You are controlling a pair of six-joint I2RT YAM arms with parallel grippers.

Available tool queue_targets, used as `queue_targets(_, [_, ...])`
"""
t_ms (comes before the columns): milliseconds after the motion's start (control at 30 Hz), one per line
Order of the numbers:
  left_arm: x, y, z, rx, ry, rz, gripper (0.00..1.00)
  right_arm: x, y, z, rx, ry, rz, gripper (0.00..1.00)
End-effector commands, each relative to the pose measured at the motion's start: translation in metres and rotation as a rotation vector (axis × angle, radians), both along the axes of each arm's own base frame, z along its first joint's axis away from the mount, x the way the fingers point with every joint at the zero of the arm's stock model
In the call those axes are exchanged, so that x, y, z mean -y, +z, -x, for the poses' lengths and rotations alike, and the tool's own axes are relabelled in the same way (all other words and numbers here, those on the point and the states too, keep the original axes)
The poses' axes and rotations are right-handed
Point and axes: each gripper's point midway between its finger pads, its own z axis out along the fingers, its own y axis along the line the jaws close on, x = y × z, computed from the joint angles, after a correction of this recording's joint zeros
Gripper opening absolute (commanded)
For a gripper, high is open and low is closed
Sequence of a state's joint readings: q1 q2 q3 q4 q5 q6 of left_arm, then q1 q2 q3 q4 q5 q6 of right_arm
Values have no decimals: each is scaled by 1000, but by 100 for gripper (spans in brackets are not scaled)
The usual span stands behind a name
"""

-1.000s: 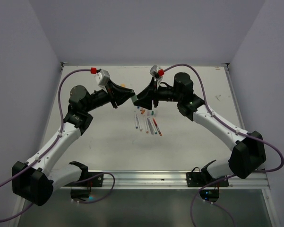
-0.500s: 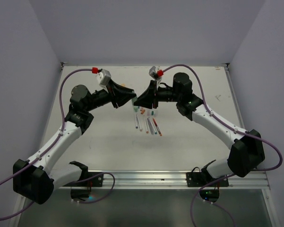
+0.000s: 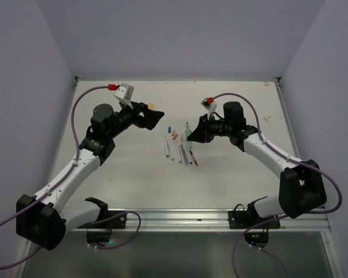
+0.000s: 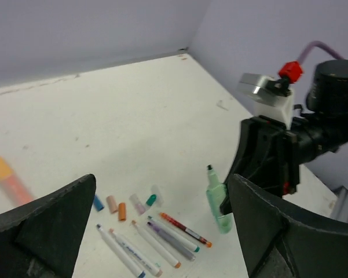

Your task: Open the pen caps

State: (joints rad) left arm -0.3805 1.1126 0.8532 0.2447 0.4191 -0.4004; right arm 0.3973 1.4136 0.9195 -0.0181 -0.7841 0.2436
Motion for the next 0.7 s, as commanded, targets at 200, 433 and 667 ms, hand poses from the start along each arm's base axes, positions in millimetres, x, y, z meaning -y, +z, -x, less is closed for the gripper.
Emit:
queue_targets(200, [-74,-69,-40,-231,466,-205,100,66,-62,-28,-237,-246,196,2])
queue_targets(433, [-77,-95,-42,-299,473,-269,100,68,-92,-47,-346,-264,219,4])
queue_targets(667, [-77,-107,-45,-339,473,-311,100,63,-124,-59,-444,-260,235,6])
